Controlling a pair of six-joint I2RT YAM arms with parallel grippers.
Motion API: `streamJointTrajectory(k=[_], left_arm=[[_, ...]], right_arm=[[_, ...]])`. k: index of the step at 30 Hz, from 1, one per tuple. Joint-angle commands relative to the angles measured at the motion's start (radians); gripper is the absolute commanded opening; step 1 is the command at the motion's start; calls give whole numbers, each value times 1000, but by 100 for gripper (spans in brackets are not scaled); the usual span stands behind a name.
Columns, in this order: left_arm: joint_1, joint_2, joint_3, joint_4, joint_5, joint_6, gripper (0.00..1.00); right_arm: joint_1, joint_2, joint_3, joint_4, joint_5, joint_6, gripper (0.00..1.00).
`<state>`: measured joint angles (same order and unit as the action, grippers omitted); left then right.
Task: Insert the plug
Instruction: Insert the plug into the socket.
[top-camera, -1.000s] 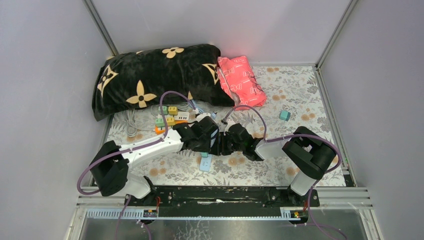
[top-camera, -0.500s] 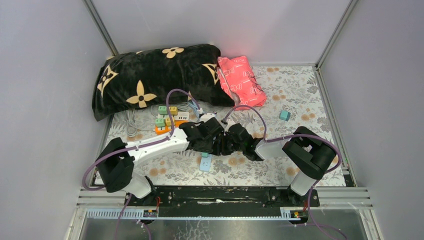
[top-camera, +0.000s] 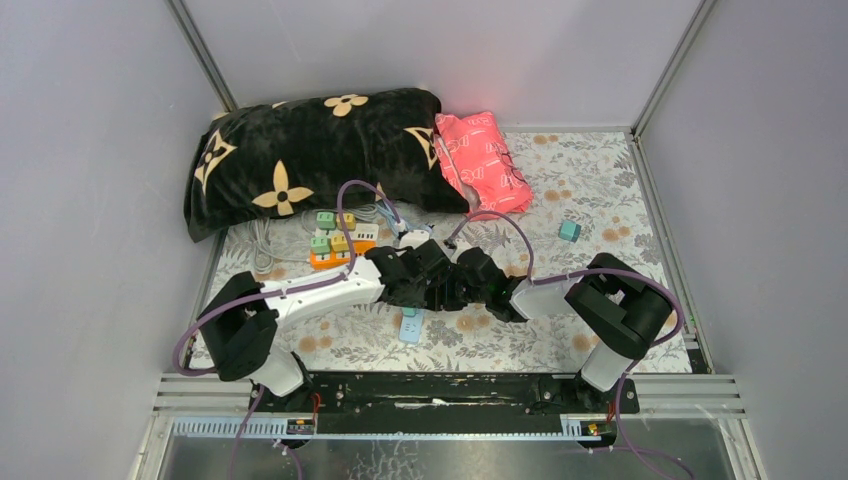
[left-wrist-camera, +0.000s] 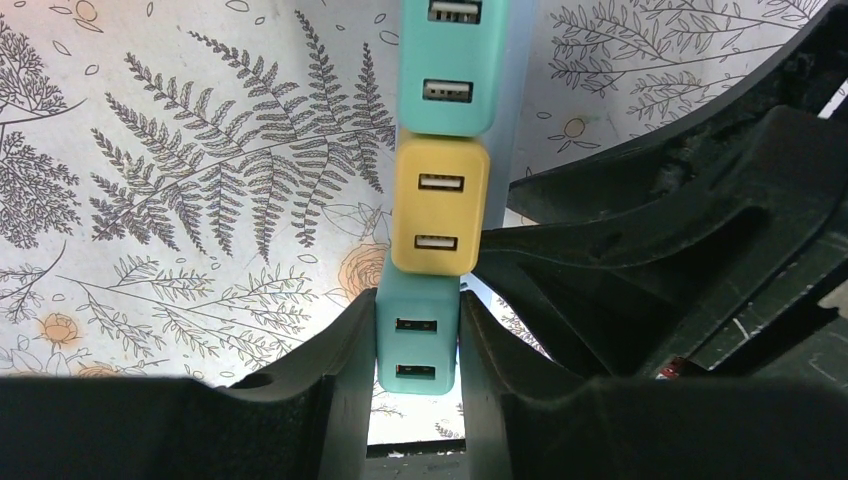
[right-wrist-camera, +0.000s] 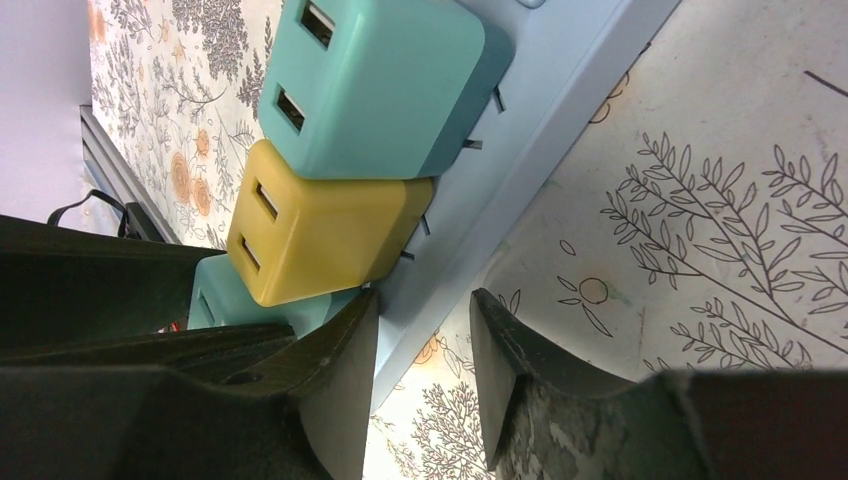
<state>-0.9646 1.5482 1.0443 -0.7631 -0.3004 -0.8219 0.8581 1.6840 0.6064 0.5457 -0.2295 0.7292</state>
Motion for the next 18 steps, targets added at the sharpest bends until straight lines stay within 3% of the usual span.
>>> streamJointTrajectory(k=[1,18], left_arm=[[-6,79,-66,81,22,-27,0],[-7,168,-82,87,26,-31,0]], right_arm=[[-16,6,-23,-4,90,-15,44],[-55,14,-54,37,47,44,29]])
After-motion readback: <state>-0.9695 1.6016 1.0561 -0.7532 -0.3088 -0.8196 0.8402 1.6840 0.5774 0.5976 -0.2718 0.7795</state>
